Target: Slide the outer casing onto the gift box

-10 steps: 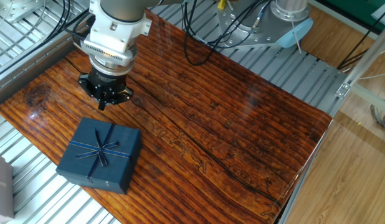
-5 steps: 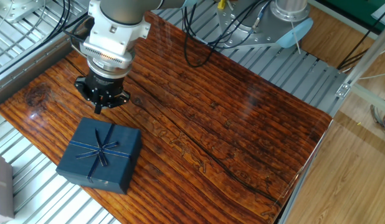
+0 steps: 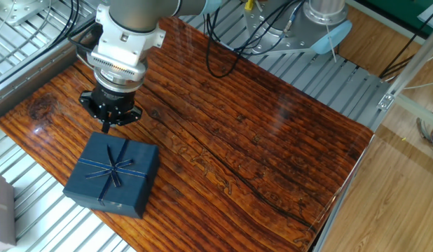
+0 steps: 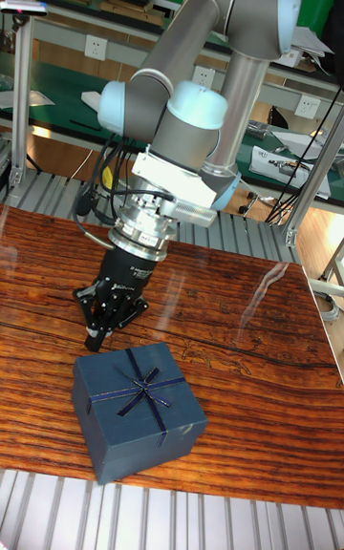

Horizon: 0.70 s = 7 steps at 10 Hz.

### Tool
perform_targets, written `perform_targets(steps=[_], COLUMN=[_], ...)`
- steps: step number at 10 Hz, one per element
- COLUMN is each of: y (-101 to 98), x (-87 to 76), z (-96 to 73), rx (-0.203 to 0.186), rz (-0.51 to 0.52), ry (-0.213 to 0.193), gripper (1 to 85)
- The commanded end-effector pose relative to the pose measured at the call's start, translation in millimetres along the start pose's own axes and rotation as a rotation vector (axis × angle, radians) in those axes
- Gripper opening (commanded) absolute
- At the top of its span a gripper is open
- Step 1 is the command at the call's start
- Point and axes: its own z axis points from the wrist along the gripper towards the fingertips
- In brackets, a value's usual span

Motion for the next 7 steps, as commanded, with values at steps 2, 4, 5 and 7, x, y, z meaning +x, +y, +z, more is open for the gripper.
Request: perform_targets(steps=[2,4,5,7], y=[14.2,19.1,16.0,16.9], x=[9.3,19.5,21.6,19.7], z=[3.7,3.1,3.0,3.9], rx=[-0.07,-0.093,-0.084,-0.089], rz=[0.022,0.003,-0.024,-0.035], ry=[0.033,0.072,0.078,0.07], gripper=[1.0,1.0,1.0,1.0])
